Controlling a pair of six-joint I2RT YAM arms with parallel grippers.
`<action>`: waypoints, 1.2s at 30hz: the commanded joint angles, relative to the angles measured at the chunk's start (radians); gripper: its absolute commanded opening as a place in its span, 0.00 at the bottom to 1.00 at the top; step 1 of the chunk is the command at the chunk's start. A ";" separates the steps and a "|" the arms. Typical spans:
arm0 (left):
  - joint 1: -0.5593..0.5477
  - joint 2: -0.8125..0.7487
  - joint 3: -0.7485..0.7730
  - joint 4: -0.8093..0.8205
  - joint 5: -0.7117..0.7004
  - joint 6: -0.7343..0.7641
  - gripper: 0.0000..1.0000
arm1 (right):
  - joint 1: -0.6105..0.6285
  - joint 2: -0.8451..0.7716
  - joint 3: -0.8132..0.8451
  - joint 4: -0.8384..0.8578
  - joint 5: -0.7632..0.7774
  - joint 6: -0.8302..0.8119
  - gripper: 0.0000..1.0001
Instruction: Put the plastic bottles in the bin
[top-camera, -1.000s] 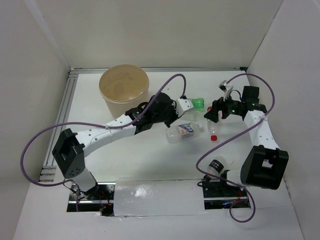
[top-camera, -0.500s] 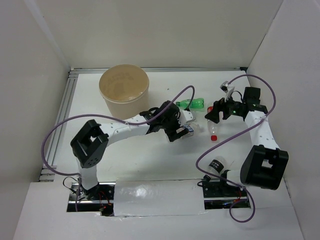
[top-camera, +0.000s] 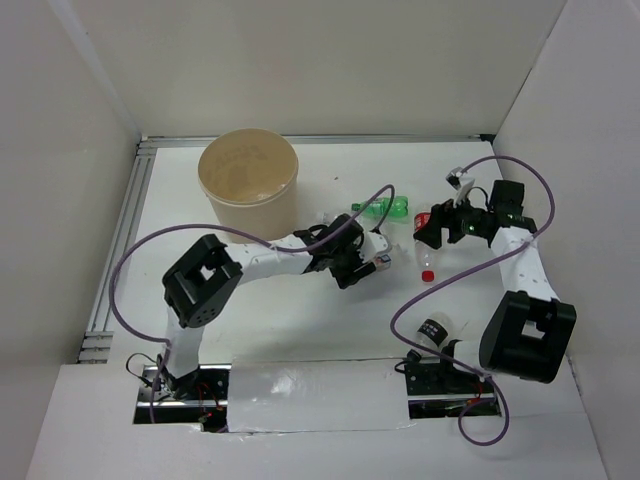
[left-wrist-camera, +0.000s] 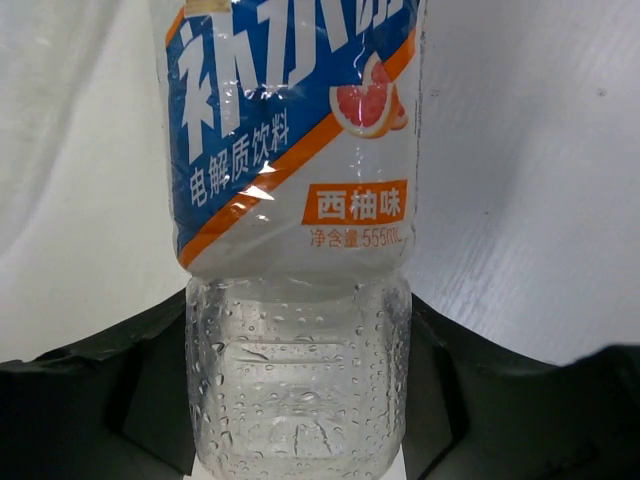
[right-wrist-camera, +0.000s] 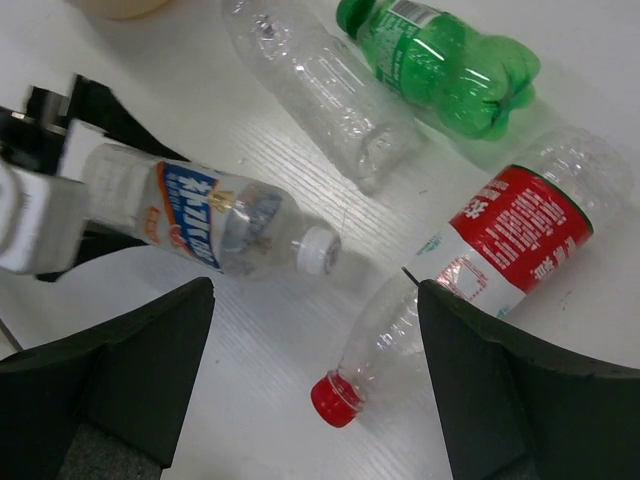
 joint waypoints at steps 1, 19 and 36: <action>-0.004 -0.152 0.028 0.033 -0.042 -0.038 0.00 | -0.042 -0.049 -0.028 0.117 0.020 0.104 0.88; 0.321 -0.444 0.228 -0.014 -0.462 -0.109 0.06 | -0.053 0.065 0.020 0.164 0.110 0.253 0.84; 0.506 -0.562 0.110 -0.070 -0.431 -0.161 0.99 | 0.150 0.184 0.009 0.272 0.578 0.388 0.91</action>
